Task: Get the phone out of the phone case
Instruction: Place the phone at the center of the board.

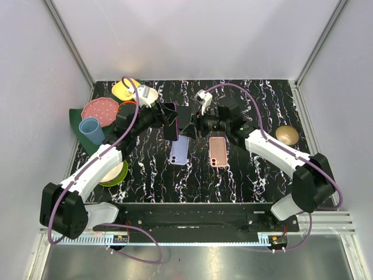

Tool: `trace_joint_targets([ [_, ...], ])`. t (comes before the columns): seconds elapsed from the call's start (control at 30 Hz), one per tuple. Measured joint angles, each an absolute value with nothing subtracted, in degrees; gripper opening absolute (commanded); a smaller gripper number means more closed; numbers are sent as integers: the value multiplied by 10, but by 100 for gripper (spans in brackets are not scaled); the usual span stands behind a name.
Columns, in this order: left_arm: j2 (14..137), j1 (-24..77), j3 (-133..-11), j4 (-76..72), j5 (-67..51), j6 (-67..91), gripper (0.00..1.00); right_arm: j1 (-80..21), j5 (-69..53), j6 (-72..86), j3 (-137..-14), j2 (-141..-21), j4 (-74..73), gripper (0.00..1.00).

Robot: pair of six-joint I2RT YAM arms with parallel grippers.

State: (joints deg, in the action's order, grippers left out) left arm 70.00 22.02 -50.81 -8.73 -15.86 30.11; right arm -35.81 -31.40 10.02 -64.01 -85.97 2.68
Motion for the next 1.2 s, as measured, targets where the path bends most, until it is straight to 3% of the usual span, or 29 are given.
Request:
trace_joint_targets([
  [0.33, 706, 220, -508, -90, -134, 321, 36, -370, -326, 153, -695, -921, 38, 51],
  [0.6, 707, 220, -508, -91, -131, 333, 35, -381, -320, 164, -723, -950, 32, 38],
  [0.73, 707, 220, -508, -91, -130, 334, 36, -387, -311, 162, -741, -959, 18, 24],
  [0.87, 707, 219, -508, -91, -126, 335, 37, -395, -284, 156, -766, -968, -9, 0],
  [0.93, 708, 217, -508, -92, -122, 335, 39, -394, -275, 151, -776, -975, -20, 0],
  [1.03, 709, 215, -503, -91, -119, 336, 53, -398, -266, 149, -785, -984, -32, 0],
  [1.17, 710, 214, -500, -92, -122, 341, 85, -399, -264, 148, -786, -986, -41, 0],
  [1.2, 710, 214, -500, -93, -122, 342, 99, -399, -264, 148, -787, -986, -42, 0],
])
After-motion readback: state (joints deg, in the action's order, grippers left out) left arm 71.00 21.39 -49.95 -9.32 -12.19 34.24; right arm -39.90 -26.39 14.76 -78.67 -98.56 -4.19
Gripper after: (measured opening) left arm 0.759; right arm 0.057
